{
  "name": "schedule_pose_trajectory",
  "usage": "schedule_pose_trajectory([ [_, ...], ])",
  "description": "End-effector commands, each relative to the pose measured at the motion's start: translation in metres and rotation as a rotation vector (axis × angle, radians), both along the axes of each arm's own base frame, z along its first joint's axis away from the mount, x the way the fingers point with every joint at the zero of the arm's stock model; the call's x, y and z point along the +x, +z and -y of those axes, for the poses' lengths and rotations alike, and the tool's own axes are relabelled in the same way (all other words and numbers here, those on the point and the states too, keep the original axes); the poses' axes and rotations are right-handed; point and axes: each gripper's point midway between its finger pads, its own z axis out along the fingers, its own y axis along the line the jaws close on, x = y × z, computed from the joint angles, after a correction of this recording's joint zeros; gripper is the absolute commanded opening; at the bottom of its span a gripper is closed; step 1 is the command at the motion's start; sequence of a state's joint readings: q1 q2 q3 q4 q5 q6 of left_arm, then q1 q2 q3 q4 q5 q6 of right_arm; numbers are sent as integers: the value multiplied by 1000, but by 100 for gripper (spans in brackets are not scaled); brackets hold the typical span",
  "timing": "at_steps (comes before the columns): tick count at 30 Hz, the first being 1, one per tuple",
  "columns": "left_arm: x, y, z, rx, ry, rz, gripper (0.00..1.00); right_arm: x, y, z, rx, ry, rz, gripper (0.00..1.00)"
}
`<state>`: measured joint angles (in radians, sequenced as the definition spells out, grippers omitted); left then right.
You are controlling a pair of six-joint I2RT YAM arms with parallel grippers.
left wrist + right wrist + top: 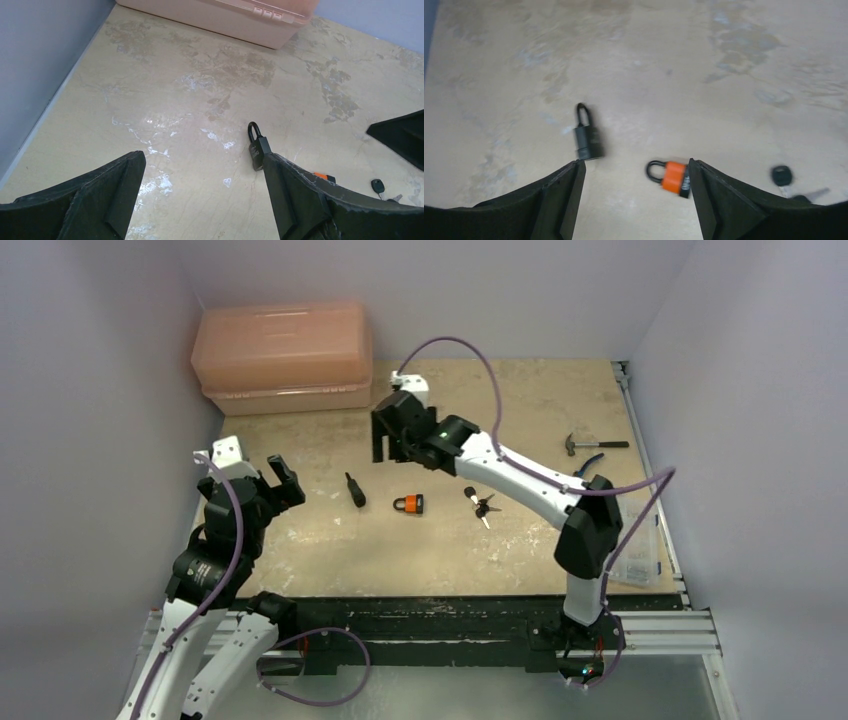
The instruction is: Unlock with the key
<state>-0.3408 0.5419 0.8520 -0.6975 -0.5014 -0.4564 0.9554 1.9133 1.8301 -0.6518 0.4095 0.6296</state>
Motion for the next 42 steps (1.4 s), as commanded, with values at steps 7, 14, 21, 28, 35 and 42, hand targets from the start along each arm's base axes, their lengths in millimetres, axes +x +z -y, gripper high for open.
schedule_pose_trajectory([
  [7, 3, 7, -1, -10, 5, 47, 96, 16, -38, 101, -114, 141, 8, 83],
  [14, 4, 5, 0, -8, 0, 41, 96, 27, -75, 150, -199, 214, -108, 77],
  [21, 5, 4, 0, -6, 0, 38, 94, 32, -131, 162, -317, 241, -256, 66],
  [28, 4, 4, -2, -5, 9, 41, 92, 28, -164, 170, -361, 242, -332, 64],
  [35, 4, 3, -2, -3, 12, 38, 91, 23, -177, 177, -368, 254, -364, 58],
  [42, 5, 2, -2, -2, 14, 36, 91, 11, -185, 184, -363, 240, -396, 58],
])
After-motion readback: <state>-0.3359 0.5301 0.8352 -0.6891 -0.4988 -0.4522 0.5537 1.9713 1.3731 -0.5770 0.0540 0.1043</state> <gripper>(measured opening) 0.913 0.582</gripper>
